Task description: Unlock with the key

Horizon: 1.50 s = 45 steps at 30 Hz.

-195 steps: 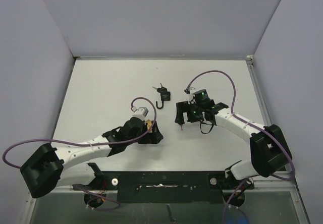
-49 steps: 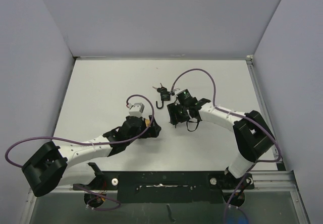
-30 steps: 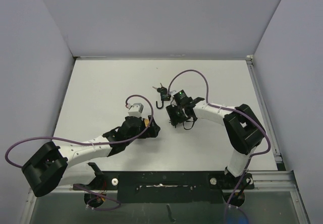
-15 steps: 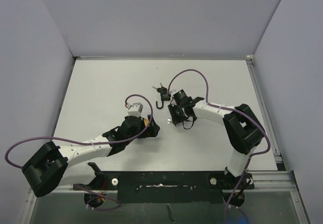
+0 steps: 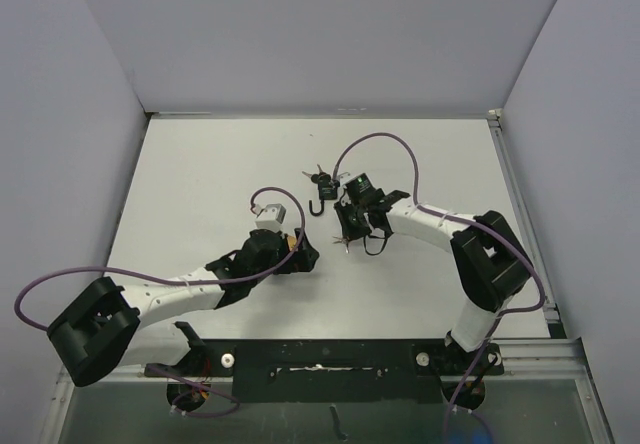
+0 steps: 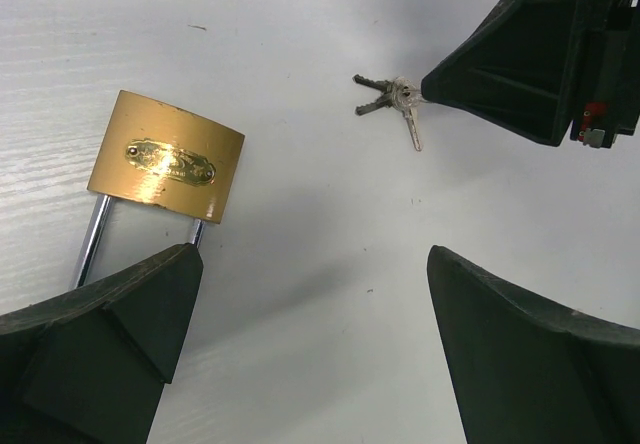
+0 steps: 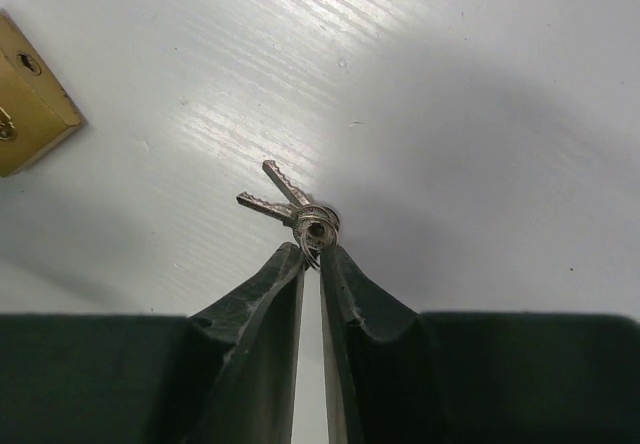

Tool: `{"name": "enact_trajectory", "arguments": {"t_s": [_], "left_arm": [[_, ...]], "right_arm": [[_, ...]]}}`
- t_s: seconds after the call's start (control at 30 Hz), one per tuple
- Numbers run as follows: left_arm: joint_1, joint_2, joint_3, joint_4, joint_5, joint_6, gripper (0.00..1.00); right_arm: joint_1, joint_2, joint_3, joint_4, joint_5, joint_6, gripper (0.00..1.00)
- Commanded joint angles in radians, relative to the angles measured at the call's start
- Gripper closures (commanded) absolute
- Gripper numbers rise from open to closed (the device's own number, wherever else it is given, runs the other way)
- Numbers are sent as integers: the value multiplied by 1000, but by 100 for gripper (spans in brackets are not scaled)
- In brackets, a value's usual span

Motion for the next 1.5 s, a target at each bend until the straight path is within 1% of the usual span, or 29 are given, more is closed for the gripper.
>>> {"name": "enact_trajectory", "arguments": {"t_s": [0.0, 0.1, 0.13, 0.17, 0.27, 0.3, 0.33, 0.37, 0.4, 0.47, 0.57, 0.63, 0.83, 1.2, 1.47], "left_arm": [[4, 14, 9, 79, 17, 12, 2], [4, 15, 7, 80, 20, 12, 2], [4, 14, 7, 80, 20, 12, 2], [4, 12, 8, 80, 20, 12, 2], [4, 5, 5, 74, 16, 12, 2], [4, 4, 2, 73, 15, 12, 2], [4, 3, 1, 73, 15, 12, 2], [4, 3, -2, 73, 15, 11, 3], [4, 3, -2, 75, 15, 10, 2], [4, 5, -1, 75, 16, 10, 2], [4, 8, -1, 79, 17, 10, 2], [4, 9, 1, 79, 17, 10, 2], [4, 3, -2, 75, 16, 9, 2], [4, 8, -3, 78, 15, 7, 2], [5, 4, -5, 76, 15, 7, 2]], "right_arm": [[-3, -56, 19, 12, 20, -3, 86], [-6, -56, 18, 12, 18, -2, 89], [-7, -56, 19, 11, 15, -3, 89], [-6, -57, 19, 10, 10, -3, 86], [-5, -60, 17, 10, 3, -8, 73], [-5, -63, 14, 15, 3, -9, 65], [-5, -67, 11, 18, 3, -11, 55], [-3, -70, 8, 21, 1, -13, 48], [-3, -71, 7, 24, -2, -15, 46], [-1, -67, 11, 20, -6, -19, 45], [1, -48, 20, 14, -13, -26, 45], [6, -36, 24, 13, -15, -28, 48], [10, -3, 36, 4, -15, -34, 63], [21, 27, 42, -4, -21, -41, 67], [21, 31, 45, -3, -2, -36, 72]]}}
